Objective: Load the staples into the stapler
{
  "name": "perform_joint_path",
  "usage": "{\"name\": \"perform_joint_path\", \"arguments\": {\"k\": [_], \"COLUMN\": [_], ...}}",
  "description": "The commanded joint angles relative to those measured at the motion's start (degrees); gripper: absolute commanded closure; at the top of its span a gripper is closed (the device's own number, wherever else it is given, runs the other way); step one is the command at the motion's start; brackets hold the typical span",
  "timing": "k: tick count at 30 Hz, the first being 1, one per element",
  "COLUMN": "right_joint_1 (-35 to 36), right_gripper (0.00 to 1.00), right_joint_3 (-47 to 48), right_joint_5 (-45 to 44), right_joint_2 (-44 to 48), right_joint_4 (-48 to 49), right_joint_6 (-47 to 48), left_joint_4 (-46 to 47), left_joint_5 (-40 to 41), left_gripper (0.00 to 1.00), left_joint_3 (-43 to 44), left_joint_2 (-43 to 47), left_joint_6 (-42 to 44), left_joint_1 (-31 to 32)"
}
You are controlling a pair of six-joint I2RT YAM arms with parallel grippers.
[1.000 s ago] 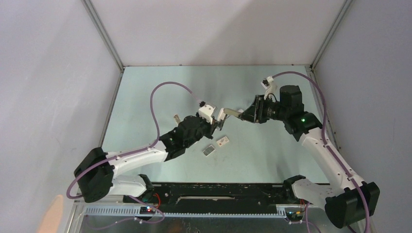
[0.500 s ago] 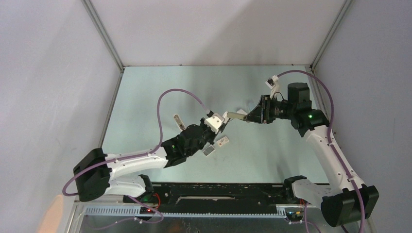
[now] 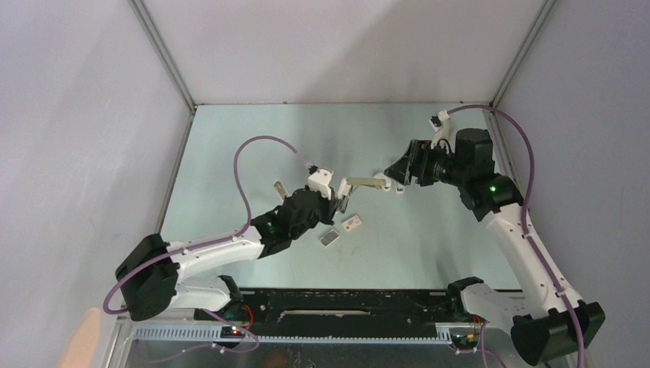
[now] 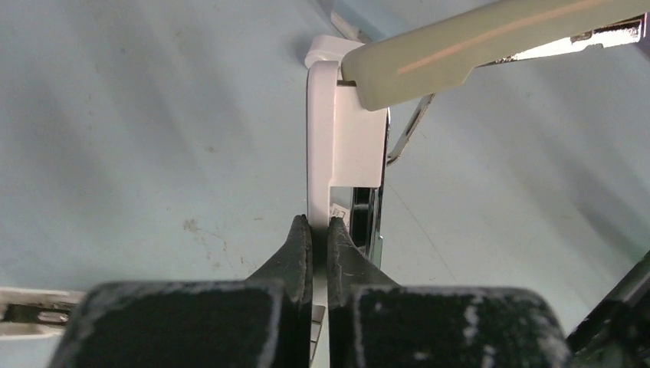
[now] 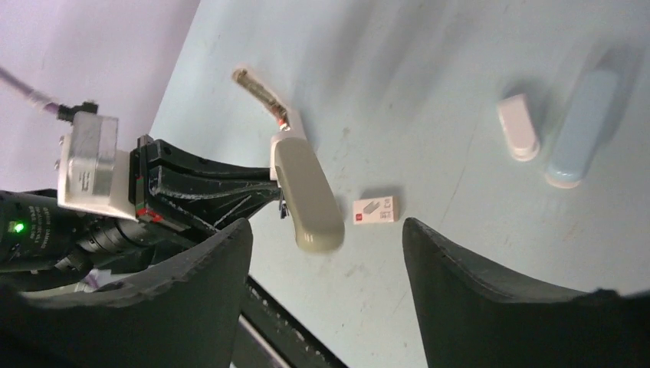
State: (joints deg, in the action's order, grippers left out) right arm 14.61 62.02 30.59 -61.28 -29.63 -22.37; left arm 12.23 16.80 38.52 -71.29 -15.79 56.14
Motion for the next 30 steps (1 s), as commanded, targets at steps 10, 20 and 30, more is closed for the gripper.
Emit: {"name": "perform_joint_path", "arguments": {"k": [10,20,30], "right_joint_1": [22.3,35.7,39.8], "right_gripper": [0.22,0.29,0.47], "right_joint_3": [-13.9,-15.2,-15.1], "right_joint_5": [-35.6,-50.8,-58.9], "right_joint_2": [10.8,0.0,-6.6], "right_joint_4": [19.2,30.0,34.3], "right_joint_6": [-7.7,-7.6,-8.9], "left_joint_4": [8.6,15.8,17.4], "left_joint_5": [-15.1,-20.0,-19.6], "left_gripper": [1.0,1.0,1.0], "left_joint_3": [-1.9,-4.8,-6.9], "left_joint_2": [0.0,-0.1,2.3], "left_joint_6": [-29.0,-38.9,-40.4], "left_joint_1": [-8.1,-8.1,-8.1]}}
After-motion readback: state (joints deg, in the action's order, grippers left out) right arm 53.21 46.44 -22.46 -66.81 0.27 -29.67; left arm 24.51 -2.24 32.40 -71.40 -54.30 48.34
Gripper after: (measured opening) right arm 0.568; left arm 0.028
